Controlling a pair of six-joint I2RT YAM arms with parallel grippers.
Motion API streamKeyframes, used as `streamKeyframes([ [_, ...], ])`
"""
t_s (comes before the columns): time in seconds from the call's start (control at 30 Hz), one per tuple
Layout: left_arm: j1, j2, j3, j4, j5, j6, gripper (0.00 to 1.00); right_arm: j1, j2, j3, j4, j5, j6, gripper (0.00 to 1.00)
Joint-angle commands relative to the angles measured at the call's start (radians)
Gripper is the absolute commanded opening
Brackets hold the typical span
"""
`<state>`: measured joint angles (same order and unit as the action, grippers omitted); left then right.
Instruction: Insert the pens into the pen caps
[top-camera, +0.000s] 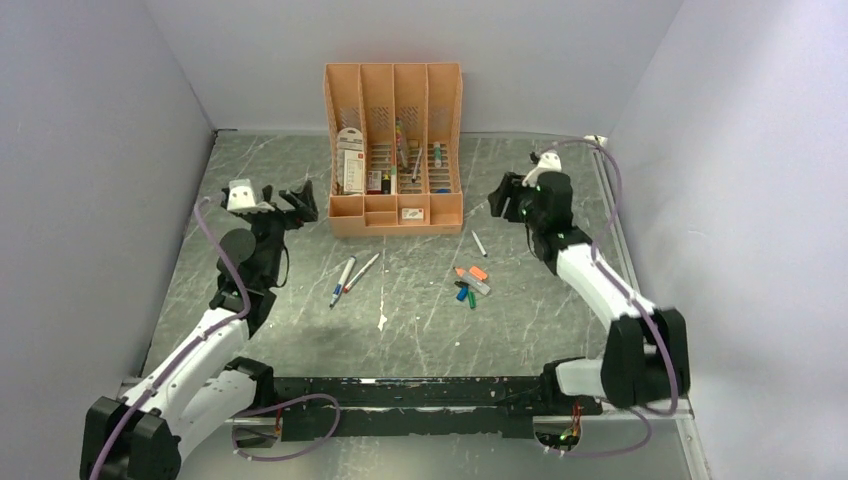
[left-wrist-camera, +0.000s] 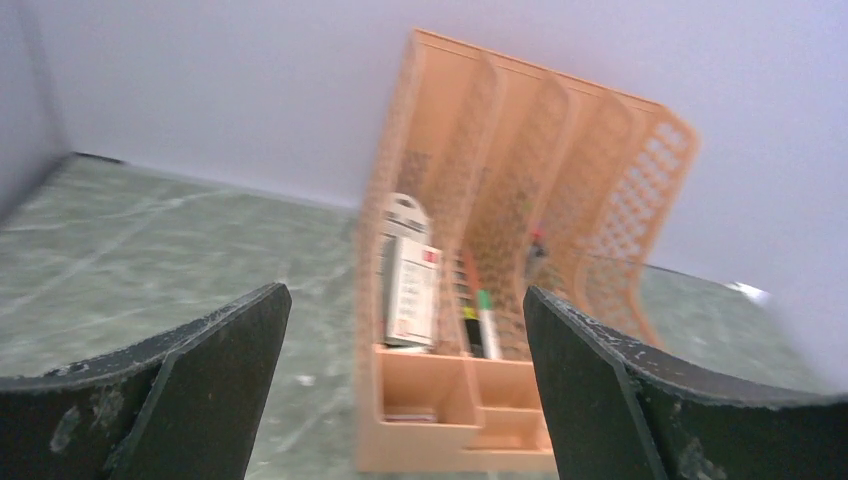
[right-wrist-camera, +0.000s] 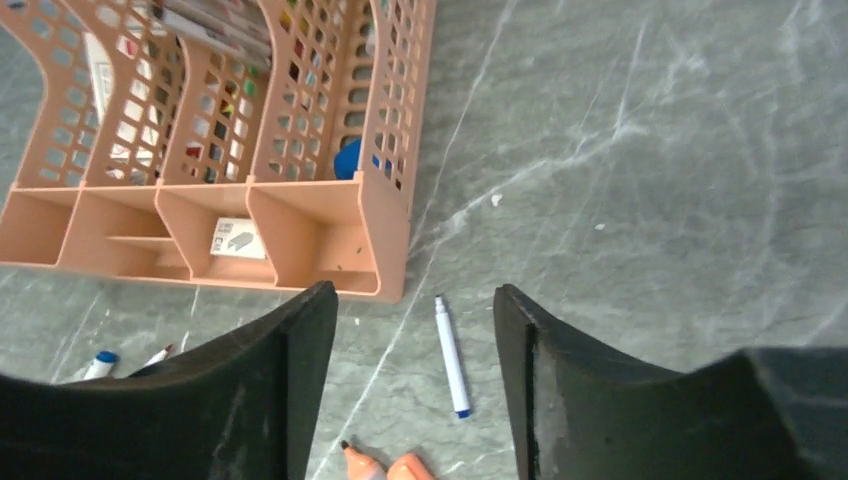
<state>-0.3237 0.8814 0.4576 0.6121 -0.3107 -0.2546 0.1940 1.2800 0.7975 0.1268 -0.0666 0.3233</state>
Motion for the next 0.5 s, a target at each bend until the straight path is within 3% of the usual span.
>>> streamKeyframes([
  [0.0,-0.032,0.063,0.076,-0.256,0.214,-0.174,0.99,0.006,0.217,0.183,-0.213,-0.066,-0.079,0.61],
  [0.07,-0.045,0.075,0.095,-0.296,0.279,-0.193,0.97,0.016,0.295,0.232,-0.253,-0.055,-0.095,0.50],
  [0.13,-0.061,0.054,0.078,-0.301,0.303,-0.179,0.91,0.036,0.343,0.228,-0.243,-0.032,-0.101,0.48],
  [0.23,-0.088,0.004,0.057,-0.346,0.261,-0.167,0.88,0.071,0.399,0.210,-0.192,-0.008,-0.101,0.53],
  [0.47,-0.101,0.005,0.046,-0.378,0.233,-0.170,0.85,0.136,0.511,0.226,-0.196,0.101,-0.116,0.53],
])
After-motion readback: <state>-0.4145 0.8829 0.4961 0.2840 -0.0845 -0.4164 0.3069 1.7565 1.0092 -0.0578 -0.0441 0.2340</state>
